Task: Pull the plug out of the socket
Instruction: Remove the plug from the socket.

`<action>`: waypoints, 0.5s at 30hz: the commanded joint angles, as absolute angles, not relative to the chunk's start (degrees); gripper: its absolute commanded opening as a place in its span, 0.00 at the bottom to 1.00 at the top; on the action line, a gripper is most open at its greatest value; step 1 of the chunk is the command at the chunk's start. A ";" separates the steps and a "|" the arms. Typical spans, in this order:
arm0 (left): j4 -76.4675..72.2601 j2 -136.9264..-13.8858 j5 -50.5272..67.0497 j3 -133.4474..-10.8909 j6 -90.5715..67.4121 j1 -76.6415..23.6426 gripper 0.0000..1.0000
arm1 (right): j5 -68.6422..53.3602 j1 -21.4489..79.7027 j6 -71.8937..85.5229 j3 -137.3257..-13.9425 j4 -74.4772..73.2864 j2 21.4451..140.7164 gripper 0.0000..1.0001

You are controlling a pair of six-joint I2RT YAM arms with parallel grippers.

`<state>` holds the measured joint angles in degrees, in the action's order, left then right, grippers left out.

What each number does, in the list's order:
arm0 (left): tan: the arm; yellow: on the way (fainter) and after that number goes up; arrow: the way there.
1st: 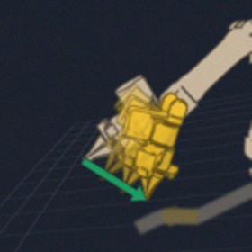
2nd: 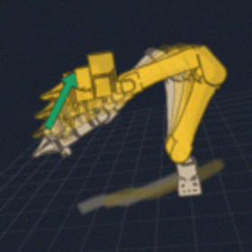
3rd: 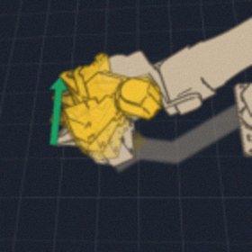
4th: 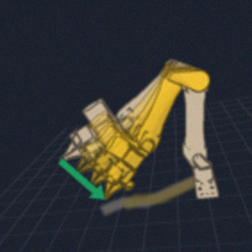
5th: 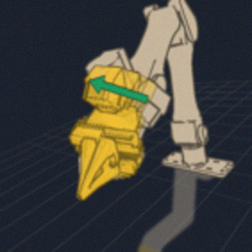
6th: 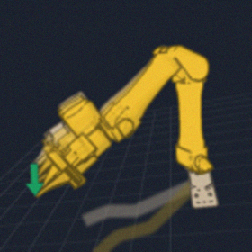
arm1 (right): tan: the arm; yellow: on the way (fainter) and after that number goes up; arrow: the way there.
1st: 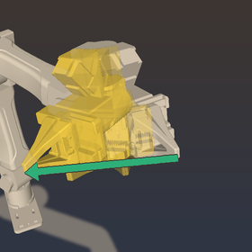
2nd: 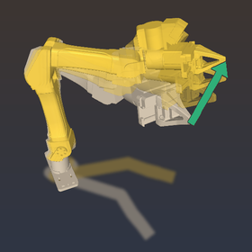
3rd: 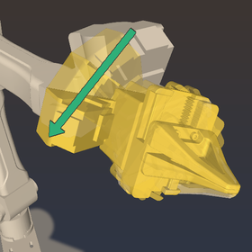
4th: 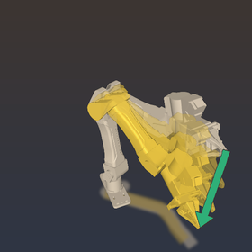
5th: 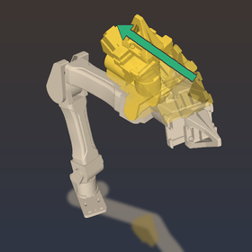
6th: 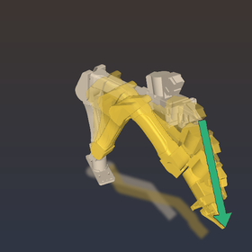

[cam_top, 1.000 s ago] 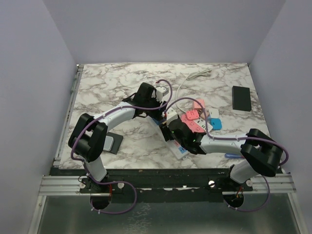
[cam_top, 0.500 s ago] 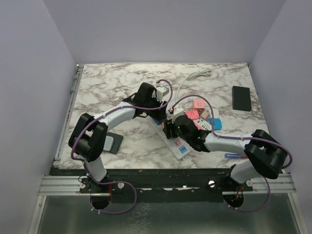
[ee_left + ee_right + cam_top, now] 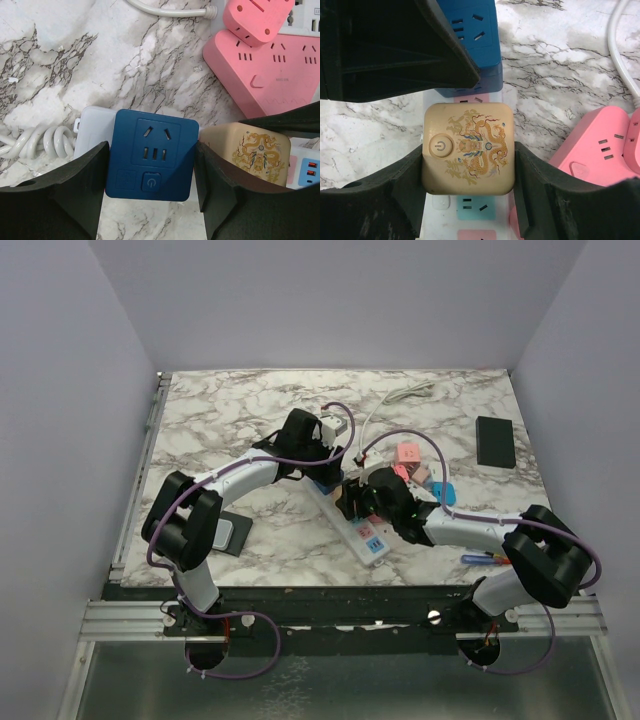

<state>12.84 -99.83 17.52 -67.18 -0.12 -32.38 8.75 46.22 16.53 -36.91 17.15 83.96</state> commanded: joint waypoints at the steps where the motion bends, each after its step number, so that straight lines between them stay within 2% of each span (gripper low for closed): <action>1: 23.03 -104.39 11.00 -64.64 0.47 -31.96 0.00 | 12.08 44.54 18.79 -36.93 16.45 84.66 0.01; 15: 23.42 -105.03 10.90 -65.04 0.37 -31.96 0.00 | 23.18 51.86 12.96 -35.34 16.82 81.69 0.01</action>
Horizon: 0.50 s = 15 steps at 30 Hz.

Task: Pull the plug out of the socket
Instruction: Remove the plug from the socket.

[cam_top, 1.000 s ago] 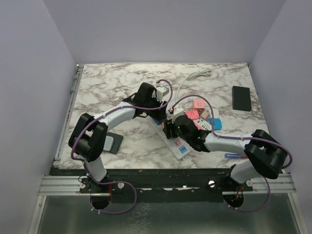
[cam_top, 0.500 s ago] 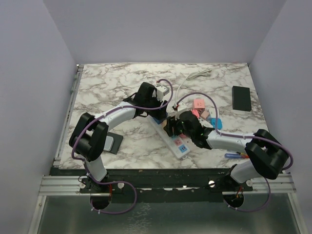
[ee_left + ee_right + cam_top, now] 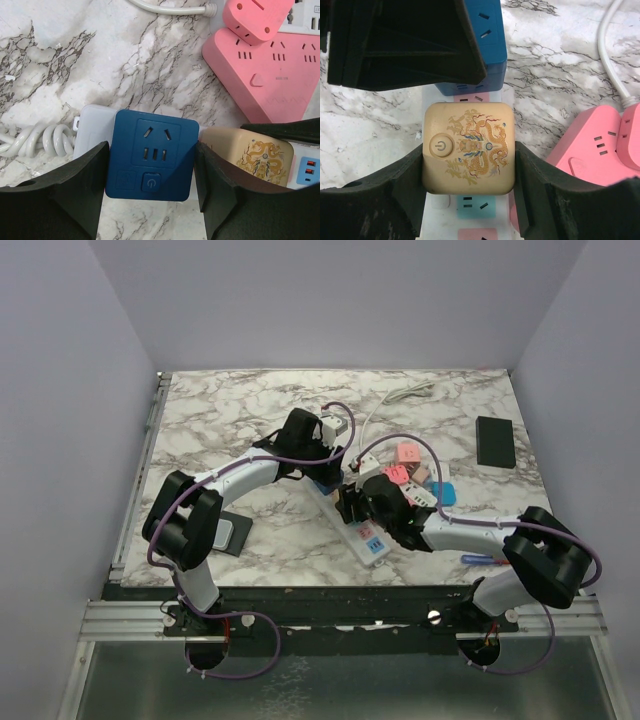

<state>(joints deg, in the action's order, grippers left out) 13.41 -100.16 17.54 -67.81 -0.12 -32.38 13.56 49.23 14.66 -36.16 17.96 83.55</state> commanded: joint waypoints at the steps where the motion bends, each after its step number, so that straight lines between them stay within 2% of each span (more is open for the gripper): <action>1: 23.46 -105.03 10.79 -65.04 0.43 -31.98 0.00 | 24.29 52.72 12.42 -35.55 16.83 81.80 0.01; 15: 23.68 -105.12 10.83 -65.13 0.43 -31.99 0.00 | 26.49 54.85 16.10 -35.61 17.31 82.21 0.01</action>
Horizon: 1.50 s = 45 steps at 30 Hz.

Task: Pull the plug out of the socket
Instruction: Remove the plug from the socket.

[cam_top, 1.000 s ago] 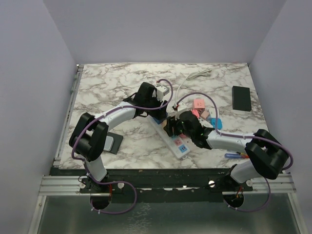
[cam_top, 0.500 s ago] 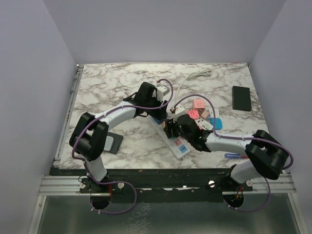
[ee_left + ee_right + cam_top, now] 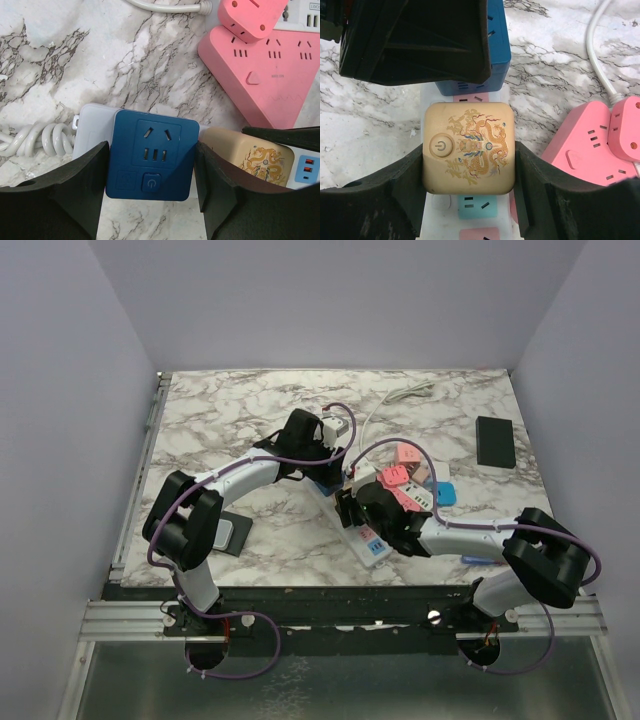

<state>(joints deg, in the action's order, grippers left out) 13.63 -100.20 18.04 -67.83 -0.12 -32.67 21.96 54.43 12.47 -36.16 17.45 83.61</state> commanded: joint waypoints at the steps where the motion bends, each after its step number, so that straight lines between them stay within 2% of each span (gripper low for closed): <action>1: 23.72 -105.12 10.82 -65.08 0.41 -31.99 0.00 | 26.32 54.72 16.54 -35.60 17.32 82.18 0.01; 15: 23.99 -105.25 10.74 -65.13 0.54 -31.98 0.00 | 17.13 46.70 21.13 -34.19 17.56 80.96 0.01; 25: 24.13 -105.73 11.05 -65.35 0.60 -31.99 0.00 | 14.51 45.32 22.26 -34.84 17.24 82.75 0.01; 33: 24.34 -105.79 11.21 -65.56 0.46 -31.99 0.00 | 14.53 45.26 21.66 -35.39 16.20 83.19 0.01; 45: 24.87 -106.11 11.77 -66.01 0.21 -31.99 0.00 | 21.88 49.61 17.73 -33.26 16.96 78.17 0.01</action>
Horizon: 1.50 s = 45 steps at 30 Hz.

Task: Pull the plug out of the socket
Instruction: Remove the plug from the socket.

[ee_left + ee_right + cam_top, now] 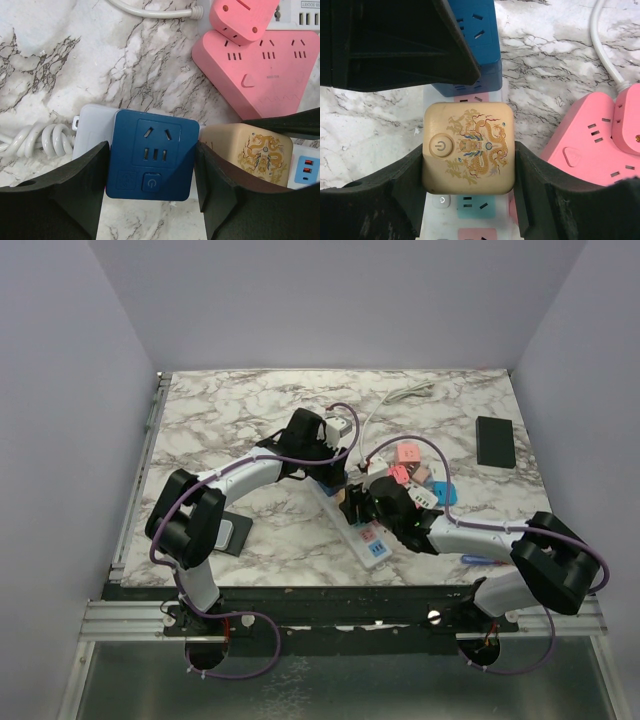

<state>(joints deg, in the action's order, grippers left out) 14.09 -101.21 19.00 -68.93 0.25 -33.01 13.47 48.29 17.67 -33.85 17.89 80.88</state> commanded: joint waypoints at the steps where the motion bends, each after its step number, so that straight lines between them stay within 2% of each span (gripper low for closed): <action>1: 24.95 -106.02 11.83 -65.94 0.19 -31.99 0.00 | 22.15 50.03 17.67 -33.30 16.81 78.40 0.01; 13: 25.03 -106.08 12.13 -65.92 0.18 -31.97 0.00 | 31.50 58.92 13.15 -36.76 15.52 83.49 0.01; 25: 25.22 -106.87 12.37 -66.09 0.18 -31.97 0.00 | 33.19 59.53 15.93 -36.00 16.62 82.03 0.01; 45: 25.49 -108.01 12.72 -66.36 0.22 -32.01 0.00 | 18.96 48.12 22.68 -32.83 18.62 79.30 0.01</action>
